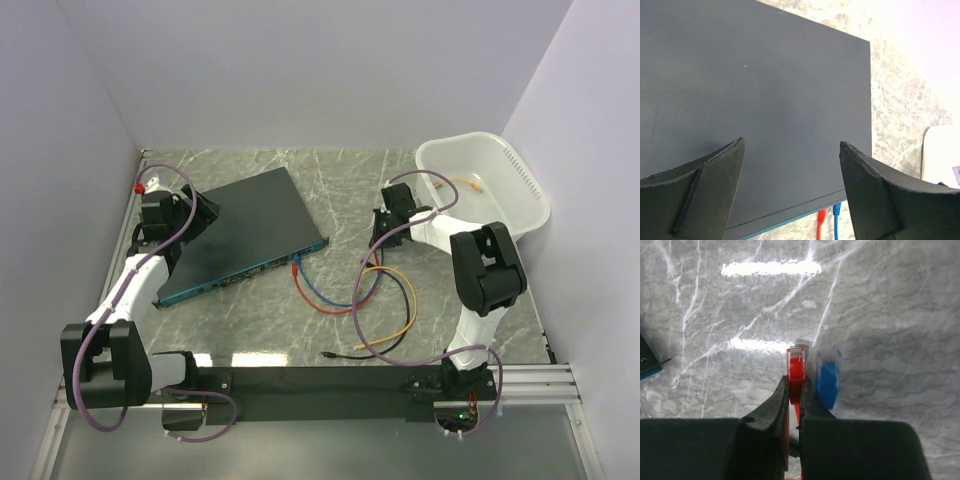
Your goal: Insert the plug into the switch port
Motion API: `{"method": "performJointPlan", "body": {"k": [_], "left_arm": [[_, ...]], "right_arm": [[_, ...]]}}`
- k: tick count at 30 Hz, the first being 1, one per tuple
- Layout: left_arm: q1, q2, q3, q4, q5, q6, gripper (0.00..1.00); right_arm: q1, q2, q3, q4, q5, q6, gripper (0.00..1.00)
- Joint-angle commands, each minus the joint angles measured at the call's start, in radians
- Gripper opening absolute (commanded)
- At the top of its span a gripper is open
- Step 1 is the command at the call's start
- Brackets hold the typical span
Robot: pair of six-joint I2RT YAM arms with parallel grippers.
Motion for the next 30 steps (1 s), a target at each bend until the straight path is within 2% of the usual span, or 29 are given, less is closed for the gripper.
{"method": "performJointPlan", "body": {"k": [1, 6, 9, 16, 24, 30], "left_arm": [[-0.005, -0.022, -0.016, 0.071, 0.028, -0.001, 0.82], [-0.026, -0.042, -0.048, 0.182, 0.134, 0.011, 0.79], [-0.081, -0.036, -0.047, 0.237, 0.191, 0.025, 0.77], [-0.149, 0.017, -0.076, 0.455, 0.358, -0.012, 0.76], [-0.193, 0.126, -0.084, 0.602, 0.387, -0.073, 0.74], [-0.216, 0.208, -0.12, 0.731, 0.453, -0.14, 0.7]], "right_arm": [[0.018, -0.007, 0.051, -0.026, -0.018, -0.025, 0.0], [0.035, -0.095, 0.1, 0.006, -0.065, -0.04, 0.0], [0.066, -0.142, 0.124, 0.03, -0.085, -0.057, 0.0], [0.192, -0.217, 0.126, 0.105, -0.119, -0.165, 0.0], [0.369, -0.104, 0.246, 0.086, -0.157, -0.287, 0.0], [0.432, -0.098, 0.229, 0.191, -0.11, -0.291, 0.0]]}}
